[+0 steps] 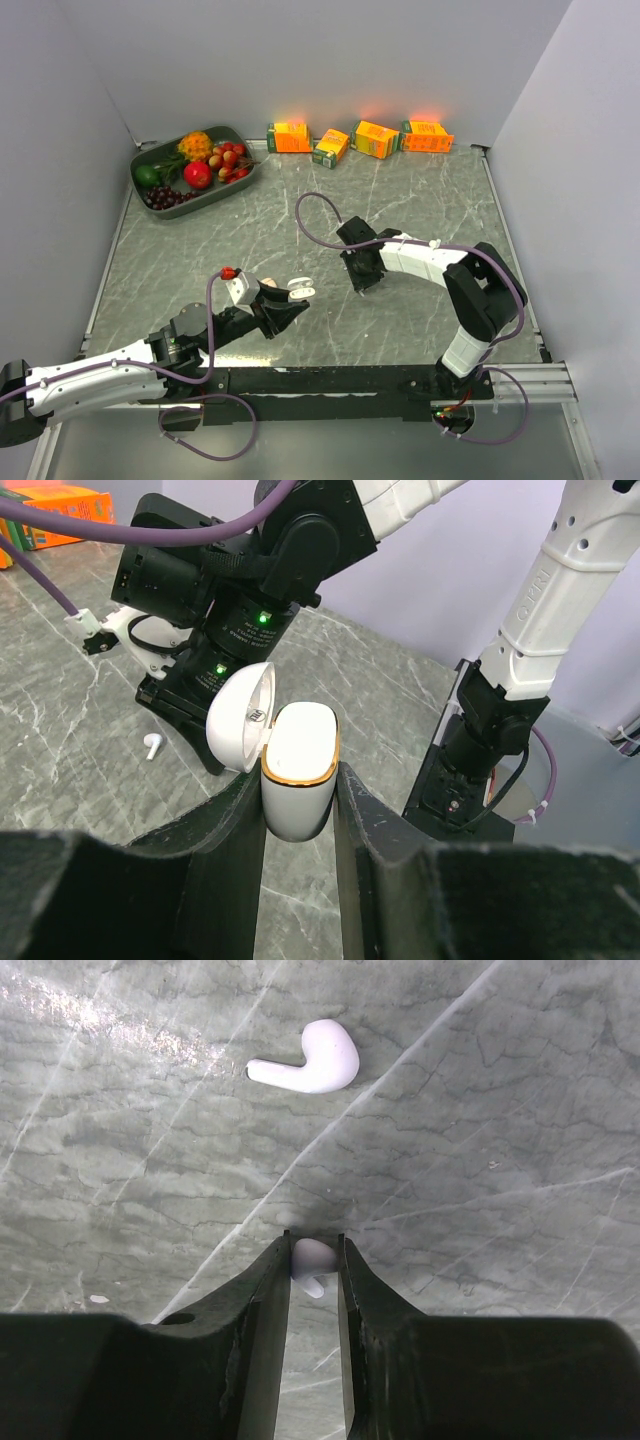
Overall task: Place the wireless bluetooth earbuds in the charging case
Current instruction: Pick up the earbud from the center of the board.
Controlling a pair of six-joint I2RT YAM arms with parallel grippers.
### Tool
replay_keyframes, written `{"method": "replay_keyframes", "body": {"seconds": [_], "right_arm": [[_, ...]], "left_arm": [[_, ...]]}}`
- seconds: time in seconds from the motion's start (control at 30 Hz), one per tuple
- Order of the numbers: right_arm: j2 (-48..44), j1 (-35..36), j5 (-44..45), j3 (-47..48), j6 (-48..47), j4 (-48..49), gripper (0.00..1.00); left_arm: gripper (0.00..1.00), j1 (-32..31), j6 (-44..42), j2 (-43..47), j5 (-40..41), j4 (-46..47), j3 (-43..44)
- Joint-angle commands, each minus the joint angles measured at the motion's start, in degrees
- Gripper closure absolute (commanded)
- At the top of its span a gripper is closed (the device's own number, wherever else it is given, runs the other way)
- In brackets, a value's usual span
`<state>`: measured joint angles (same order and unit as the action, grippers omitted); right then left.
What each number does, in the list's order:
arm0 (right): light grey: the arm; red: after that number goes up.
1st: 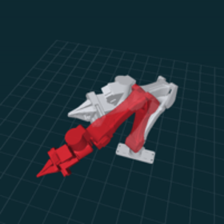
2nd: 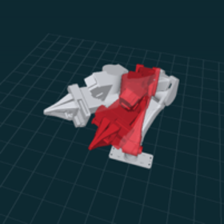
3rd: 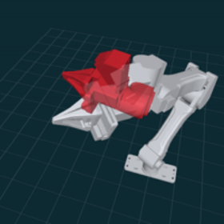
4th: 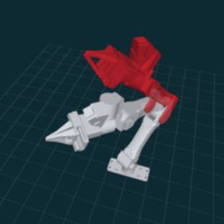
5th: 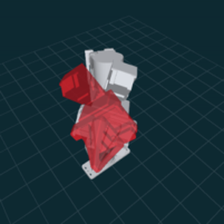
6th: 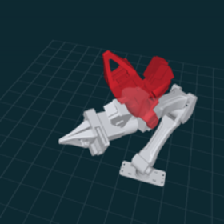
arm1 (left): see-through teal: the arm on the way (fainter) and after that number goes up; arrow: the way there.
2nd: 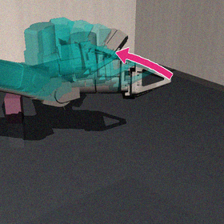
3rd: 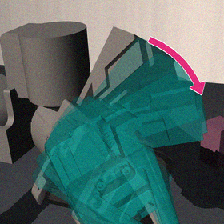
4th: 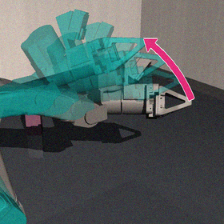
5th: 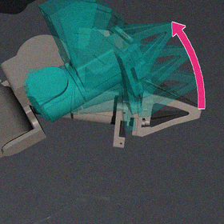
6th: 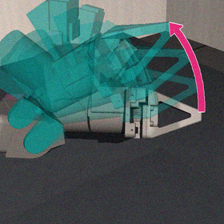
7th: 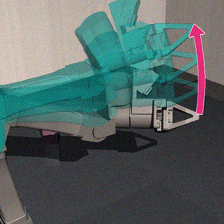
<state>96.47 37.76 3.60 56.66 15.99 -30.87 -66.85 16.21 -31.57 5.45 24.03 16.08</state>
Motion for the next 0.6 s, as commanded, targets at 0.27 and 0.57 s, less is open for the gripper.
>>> {"method": "replay_keyframes", "body": {"seconds": [0.27, 0.57], "right_arm": [[-11.03, 0.3, 1.94, 0.72, 2.2, -1.11, 1.0], [-24.11, 0.21, 2.56, 0.29, 6.51, 1.24, 1.0]], "left_arm": [[0.99, -0.47, -0.39, 1.07, 1.31, 1.55, 0.18], [0.99, -0.47, -1.53, 1.25, 2.81, 4.0, -0.08]]}}
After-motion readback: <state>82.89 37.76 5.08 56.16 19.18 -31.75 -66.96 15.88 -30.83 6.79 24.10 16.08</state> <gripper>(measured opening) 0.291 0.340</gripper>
